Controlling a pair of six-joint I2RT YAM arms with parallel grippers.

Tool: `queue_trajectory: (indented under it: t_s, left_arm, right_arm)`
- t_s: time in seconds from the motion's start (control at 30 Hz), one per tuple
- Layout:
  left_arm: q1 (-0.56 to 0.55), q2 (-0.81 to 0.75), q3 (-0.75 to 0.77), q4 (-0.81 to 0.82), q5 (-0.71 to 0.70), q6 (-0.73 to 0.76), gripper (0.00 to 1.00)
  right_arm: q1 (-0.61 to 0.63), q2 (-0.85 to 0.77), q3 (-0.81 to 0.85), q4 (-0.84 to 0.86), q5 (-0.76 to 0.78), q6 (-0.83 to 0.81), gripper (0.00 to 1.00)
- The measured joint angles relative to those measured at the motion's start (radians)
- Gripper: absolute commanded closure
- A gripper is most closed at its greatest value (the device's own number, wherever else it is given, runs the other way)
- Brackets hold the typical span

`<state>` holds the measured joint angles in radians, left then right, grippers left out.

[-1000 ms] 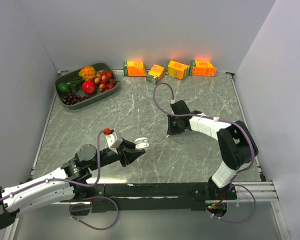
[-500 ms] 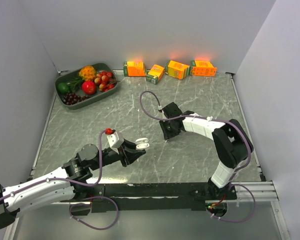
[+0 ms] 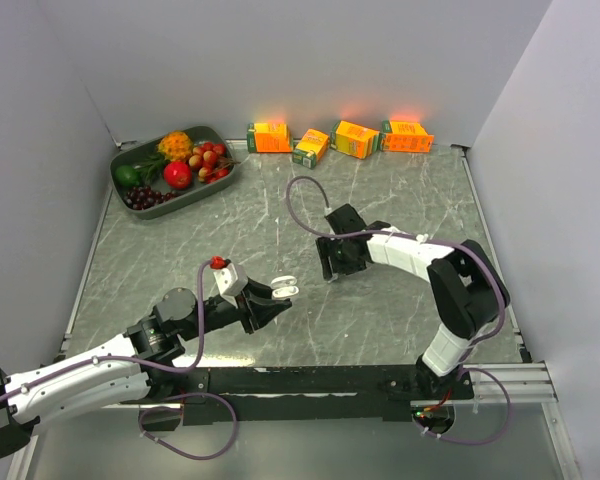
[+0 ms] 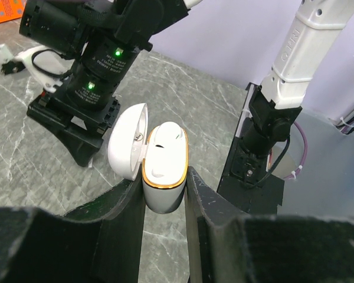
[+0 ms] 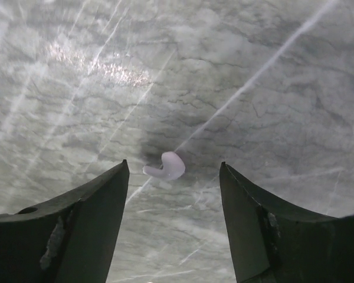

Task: Insert the wireless bluetooth earbuds into the charging case
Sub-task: Pick up the earbud from the center of the board.

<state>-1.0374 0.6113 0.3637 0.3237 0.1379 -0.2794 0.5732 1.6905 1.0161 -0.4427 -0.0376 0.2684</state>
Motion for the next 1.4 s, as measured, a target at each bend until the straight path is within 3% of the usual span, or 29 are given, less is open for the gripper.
queue_trajectory:
  t_s: [0.13, 0.23, 0.37, 0.53, 0.9, 1.4]
  left_arm:
    - [0.0, -0.004, 0.0, 0.0, -0.001, 0.0, 0.99]
    - [0.0, -0.009, 0.0, 0.0, -0.001, 0.0, 0.99]
    - [0.0, -0.016, 0.0, 0.0, -0.004, 0.0, 0.99]
    - [-0.001, -0.027, 0.0, 0.0, -0.005, -0.001, 0.99]
    - [-0.006, -0.047, -0.001, 0.003, -0.006, -0.007, 0.99]
    - [-0.013, -0.064, -0.001, -0.001, -0.027, -0.007, 0.99]
  right_arm:
    - [-0.009, -0.057, -0.02, 0.008, 0.039, 0.179, 0.44]
    - [-0.022, -0.126, -0.084, 0.035, 0.065, 0.352, 0.46]
    - [-0.038, -0.17, -0.152, 0.027, 0.08, 0.562, 0.37]
    - [-0.046, -0.162, -0.152, 0.019, 0.08, 0.696, 0.32]
    - [-0.047, -0.057, -0.052, -0.005, 0.072, 0.783, 0.38]
    - [-0.073, 0.016, -0.018, -0.068, 0.004, 0.778, 0.46]
